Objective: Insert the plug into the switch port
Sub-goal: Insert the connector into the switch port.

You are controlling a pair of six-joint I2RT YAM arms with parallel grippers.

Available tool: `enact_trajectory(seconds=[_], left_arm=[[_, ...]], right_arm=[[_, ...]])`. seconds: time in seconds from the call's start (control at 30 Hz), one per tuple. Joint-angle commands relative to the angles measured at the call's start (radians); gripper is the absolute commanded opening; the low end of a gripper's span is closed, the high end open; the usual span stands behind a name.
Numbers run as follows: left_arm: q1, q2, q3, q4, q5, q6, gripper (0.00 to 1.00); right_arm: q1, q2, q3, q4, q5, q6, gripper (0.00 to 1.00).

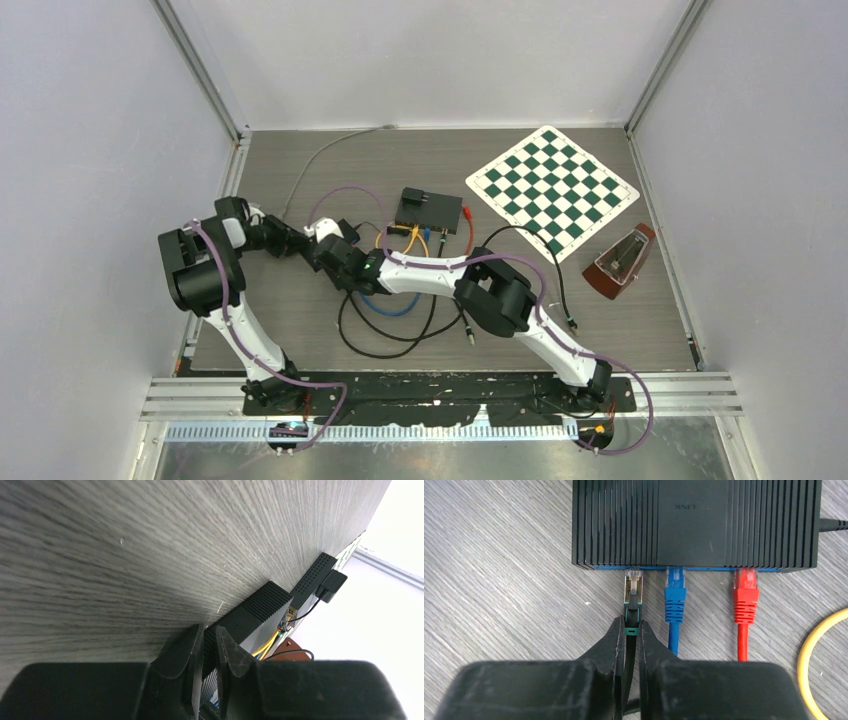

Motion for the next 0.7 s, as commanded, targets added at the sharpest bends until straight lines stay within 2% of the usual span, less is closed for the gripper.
enact_trajectory(seconds=[0.0,0.37,0.67], left_arm=[[-0.011,-0.052,-0.030,-0.039,0.005,0.033,0.17],[-0.040,-0.059,-0.049,-0.046,-0.012,0.053,0.16],[-0.046,-0.081,-0.077,-0.041,-0.013,0.060,0.16]], right_arm=[[0.006,-0.108,-0.060,0.111,0.010,0.016,0.05],[0.008,-0.170,-0.150,0.190,-0.036,-0.010,0.05],[0.005,-0.119,-0.089,0.148,-0.036,-0.023,0.05]])
